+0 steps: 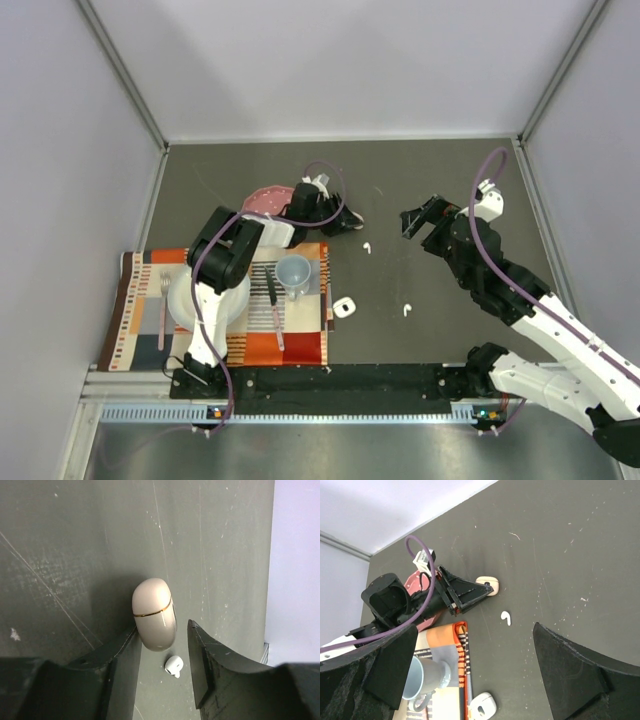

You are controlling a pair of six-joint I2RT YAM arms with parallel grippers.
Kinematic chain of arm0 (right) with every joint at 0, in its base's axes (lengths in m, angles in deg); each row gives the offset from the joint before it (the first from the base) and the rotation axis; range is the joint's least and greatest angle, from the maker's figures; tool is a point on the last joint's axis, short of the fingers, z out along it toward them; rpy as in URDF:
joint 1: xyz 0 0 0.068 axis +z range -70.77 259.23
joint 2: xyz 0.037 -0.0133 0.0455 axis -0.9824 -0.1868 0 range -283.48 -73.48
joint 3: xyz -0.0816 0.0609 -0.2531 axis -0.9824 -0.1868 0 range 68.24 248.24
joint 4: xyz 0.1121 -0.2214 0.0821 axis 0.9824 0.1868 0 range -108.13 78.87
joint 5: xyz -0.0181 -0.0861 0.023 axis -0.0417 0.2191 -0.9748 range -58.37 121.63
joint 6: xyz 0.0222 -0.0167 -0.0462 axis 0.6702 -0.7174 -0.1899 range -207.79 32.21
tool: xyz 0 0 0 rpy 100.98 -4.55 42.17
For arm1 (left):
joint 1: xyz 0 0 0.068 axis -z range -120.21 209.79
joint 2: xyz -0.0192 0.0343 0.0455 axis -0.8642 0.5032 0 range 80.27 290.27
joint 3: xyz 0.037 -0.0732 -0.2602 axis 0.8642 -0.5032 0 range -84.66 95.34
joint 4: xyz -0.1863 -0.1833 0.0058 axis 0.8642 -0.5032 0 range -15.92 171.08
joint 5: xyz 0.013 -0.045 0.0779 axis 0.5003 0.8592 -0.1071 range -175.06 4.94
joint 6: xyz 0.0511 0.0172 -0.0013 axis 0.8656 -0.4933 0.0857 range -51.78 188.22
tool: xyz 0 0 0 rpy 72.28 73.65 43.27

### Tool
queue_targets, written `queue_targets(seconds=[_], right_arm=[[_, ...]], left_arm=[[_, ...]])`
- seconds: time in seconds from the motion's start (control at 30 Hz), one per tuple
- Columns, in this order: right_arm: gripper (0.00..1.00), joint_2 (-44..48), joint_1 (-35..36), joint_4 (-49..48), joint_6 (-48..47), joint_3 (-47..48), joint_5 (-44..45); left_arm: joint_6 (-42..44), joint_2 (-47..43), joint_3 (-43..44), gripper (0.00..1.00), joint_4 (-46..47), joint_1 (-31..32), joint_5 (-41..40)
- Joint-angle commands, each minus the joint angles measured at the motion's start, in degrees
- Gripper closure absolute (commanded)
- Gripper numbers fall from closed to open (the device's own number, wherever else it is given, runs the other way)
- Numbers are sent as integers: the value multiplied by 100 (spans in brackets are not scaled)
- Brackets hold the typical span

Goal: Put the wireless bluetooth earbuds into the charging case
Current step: Place the charging case with the earbuds at the center of the board, then pick up the charging case from the center of the board.

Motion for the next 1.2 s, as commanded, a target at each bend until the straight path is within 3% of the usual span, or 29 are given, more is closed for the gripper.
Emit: queue_targets(seconds=[0.0,0.7,0.9,1.17], right_arm=[[1,47,-72,-99,-120,247,59],[1,64,-72,-108,-94,168,6],[1,-172,-247,-108,-190,212,-591],[1,-471,-274,-99,-972,475,-1038]], left_arm=[[95,-19,106,53,-31,-34,-129],[1220,-1390,-307,44,-1051,-78,-990],[1500,-2286,-246,39,-1226,-17,-1007],[2011,-4210,-1264,35,-1421,-26,-1517]])
